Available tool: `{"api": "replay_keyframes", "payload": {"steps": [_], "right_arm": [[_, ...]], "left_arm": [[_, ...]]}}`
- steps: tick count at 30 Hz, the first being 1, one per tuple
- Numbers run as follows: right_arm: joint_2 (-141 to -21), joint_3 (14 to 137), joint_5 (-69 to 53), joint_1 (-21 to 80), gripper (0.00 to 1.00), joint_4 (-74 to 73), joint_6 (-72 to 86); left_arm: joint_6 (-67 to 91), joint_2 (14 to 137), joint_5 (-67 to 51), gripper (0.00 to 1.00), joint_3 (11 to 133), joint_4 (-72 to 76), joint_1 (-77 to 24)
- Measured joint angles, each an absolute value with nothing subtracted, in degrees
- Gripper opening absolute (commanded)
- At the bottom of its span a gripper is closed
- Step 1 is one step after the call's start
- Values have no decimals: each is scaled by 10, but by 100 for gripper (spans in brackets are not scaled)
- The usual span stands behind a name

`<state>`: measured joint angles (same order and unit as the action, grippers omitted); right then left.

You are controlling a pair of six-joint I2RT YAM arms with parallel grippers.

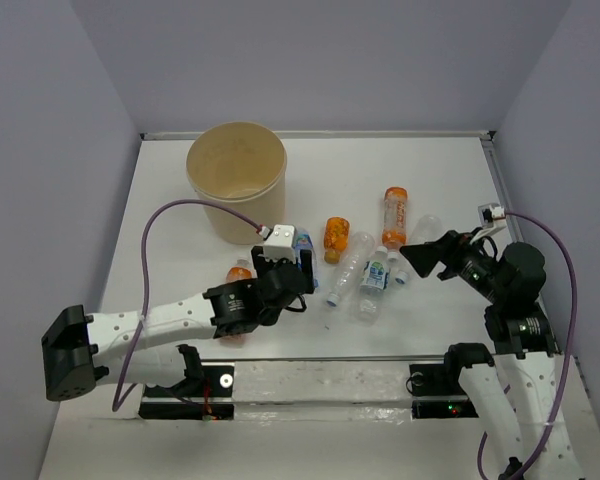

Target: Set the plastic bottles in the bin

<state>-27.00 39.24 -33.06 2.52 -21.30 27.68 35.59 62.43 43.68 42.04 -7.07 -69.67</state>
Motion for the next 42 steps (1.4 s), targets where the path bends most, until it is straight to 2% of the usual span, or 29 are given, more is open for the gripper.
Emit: {"api": "replay_keyframes", "payload": {"steps": [4, 7, 8, 9, 12, 15, 19, 26, 29, 34, 38, 42], "right_arm": [[-269, 384, -333, 25, 95, -214, 280], [-263, 384, -335, 25, 95, -213, 281], [-262, 384, -335, 25, 95, -212, 281], [-262, 384, -335, 25, 95, -211, 281], [-262, 384, -335, 25, 95, -210, 281], [-262, 384, -337, 25, 95, -210, 281], [-262, 384, -342, 25, 95, -209, 283], [-262, 347, -372, 25, 92, -150, 322], [-264, 321, -380, 28, 92, -133, 344], [-269, 317, -378, 57, 92, -110, 358], [-291, 317, -360, 112, 92, -89, 356], [-381, 340, -269, 291, 92, -85, 331]], "left_arm": [[349, 632, 422, 79, 419, -58, -679], [350, 642, 411, 63, 415, -57, -678], [350, 646, 409, 53, 415, -56, -678], [350, 650, 410, 48, 415, -54, -678], [354, 650, 409, 39, 415, -53, -678], [350, 641, 412, 34, 421, -77, -678], [343, 618, 425, 32, 452, -134, -678], [271, 543, 458, 32, 619, -193, -659], [205, 532, 464, 32, 717, -167, -607], [107, 606, 449, 32, 902, -122, -479], [61, 681, 415, 32, 987, -80, -395], [50, 750, 362, 32, 995, -62, -297]]}}
